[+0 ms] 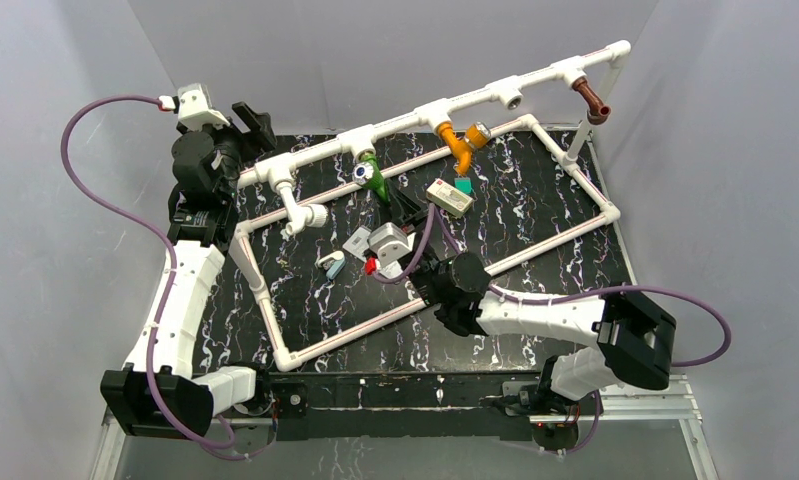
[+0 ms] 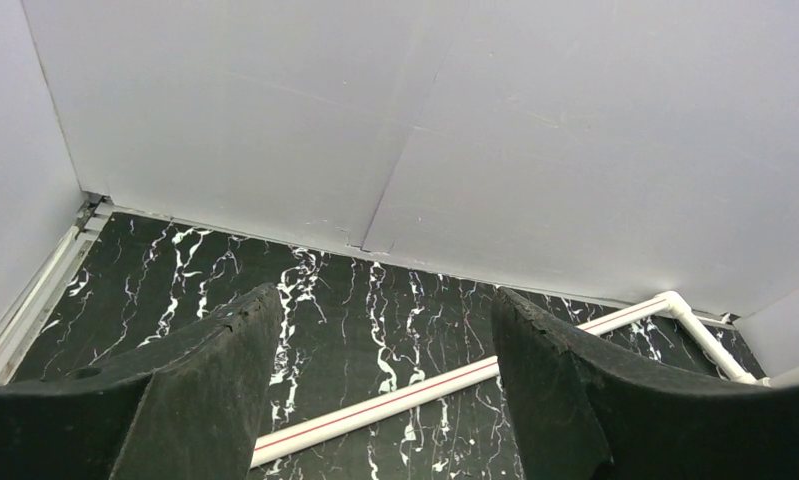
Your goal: Install the water faucets
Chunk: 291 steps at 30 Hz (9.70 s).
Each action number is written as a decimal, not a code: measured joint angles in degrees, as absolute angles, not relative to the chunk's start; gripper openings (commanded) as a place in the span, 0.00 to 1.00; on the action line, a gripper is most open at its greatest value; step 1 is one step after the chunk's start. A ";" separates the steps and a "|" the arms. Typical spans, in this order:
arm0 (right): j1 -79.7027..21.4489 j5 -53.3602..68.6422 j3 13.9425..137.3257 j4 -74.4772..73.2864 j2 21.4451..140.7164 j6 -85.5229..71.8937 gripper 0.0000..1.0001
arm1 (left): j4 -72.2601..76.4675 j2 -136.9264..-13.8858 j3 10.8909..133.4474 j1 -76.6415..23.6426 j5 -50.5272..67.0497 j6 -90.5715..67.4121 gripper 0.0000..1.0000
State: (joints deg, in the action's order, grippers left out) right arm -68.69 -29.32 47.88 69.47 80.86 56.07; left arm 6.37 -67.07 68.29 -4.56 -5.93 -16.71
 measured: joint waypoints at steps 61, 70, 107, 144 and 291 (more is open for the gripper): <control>-68.20 -54.87 61.80 32.53 77.69 -52.21 0.01 | 7.53 -66.61 67.48 -3.11 -3.25 -17.89 0.74; -67.09 -52.99 62.57 24.01 76.23 -72.42 0.01 | 7.49 -66.54 67.46 -3.11 -3.16 -18.00 0.74; -62.85 -41.71 60.75 19.99 74.54 -97.43 0.46 | 8.21 -66.54 67.22 -3.01 -3.03 -18.04 0.74; -59.96 -31.24 47.35 37.12 63.77 -56.86 0.81 | 6.79 -65.73 67.05 -3.27 -2.09 -18.26 0.74; -64.53 -36.49 52.16 37.50 71.64 -62.26 0.42 | 8.29 -66.61 67.22 -1.83 1.17 -20.14 0.74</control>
State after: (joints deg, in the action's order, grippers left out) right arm -64.53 -36.49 52.16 37.50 71.64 -62.26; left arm 8.29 -66.61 67.22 -1.83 1.17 -20.14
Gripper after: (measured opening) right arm 0.360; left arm 0.741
